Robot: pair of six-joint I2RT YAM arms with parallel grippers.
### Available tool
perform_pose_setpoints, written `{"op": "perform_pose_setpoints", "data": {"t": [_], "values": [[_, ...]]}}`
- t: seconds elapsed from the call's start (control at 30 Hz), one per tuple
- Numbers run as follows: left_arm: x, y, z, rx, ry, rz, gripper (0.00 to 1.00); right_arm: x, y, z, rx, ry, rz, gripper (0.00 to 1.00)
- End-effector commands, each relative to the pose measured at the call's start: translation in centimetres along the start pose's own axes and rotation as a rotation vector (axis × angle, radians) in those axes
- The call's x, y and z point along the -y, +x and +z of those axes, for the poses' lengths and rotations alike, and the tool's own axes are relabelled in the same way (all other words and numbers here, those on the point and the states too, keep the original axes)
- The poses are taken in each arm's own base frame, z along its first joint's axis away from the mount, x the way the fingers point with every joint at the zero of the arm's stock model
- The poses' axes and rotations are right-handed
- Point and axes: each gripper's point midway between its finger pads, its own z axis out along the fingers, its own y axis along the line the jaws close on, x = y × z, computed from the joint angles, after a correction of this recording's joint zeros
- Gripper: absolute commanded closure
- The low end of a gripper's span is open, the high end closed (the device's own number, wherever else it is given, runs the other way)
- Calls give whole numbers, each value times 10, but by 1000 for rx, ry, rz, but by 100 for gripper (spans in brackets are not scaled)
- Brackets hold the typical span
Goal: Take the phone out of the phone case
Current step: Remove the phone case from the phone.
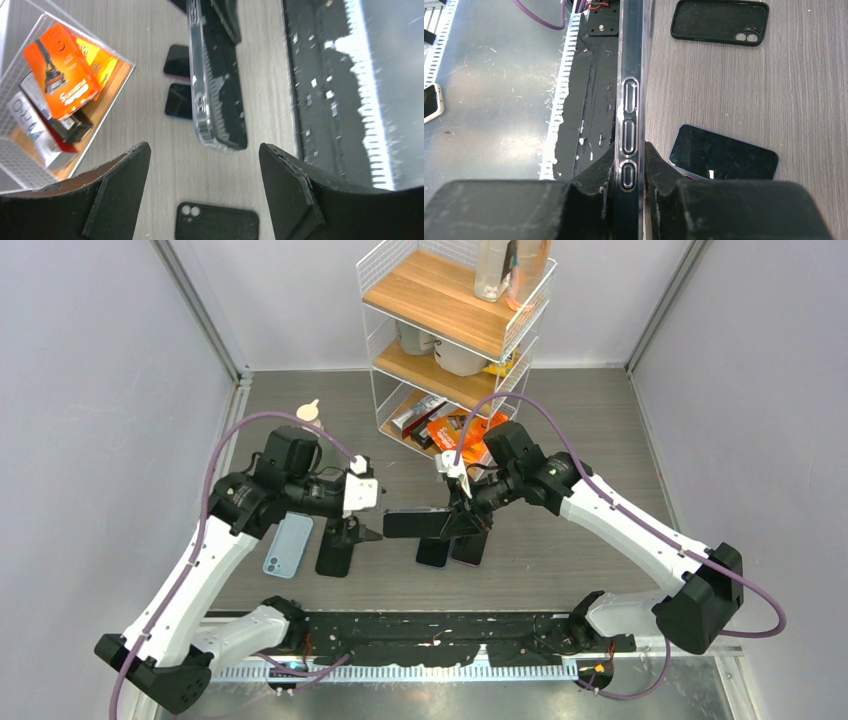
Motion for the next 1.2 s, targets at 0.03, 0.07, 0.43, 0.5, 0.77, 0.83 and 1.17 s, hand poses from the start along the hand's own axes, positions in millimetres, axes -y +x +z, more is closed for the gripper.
{"op": "perform_pose_setpoints", "data": {"t": [0.03, 0.07, 0.43, 0.5, 0.77, 0.83, 1.17], "values": [[16, -46, -5, 146, 114, -257, 17, -4, -23, -6, 61, 8, -77, 94], [17, -49, -3, 158, 128, -300, 17, -4, -22, -6, 60, 7, -77, 94], [10, -46, 16, 152, 216, -504, 54, -5, -21, -5, 57, 7, -81, 94], [12, -43, 17, 137, 232, -513, 60, -5, -21, -5, 56, 8, -82, 94], [14, -44, 15, 105, 272, -514, 79, -4, -17, -3, 44, 15, -93, 94], [14, -45, 14, 94, 288, -519, 84, -3, -16, -3, 39, 23, -100, 94], [29, -36, 12, 28, 458, -532, 100, -1, -15, -3, 1, 105, -199, 94]]}}
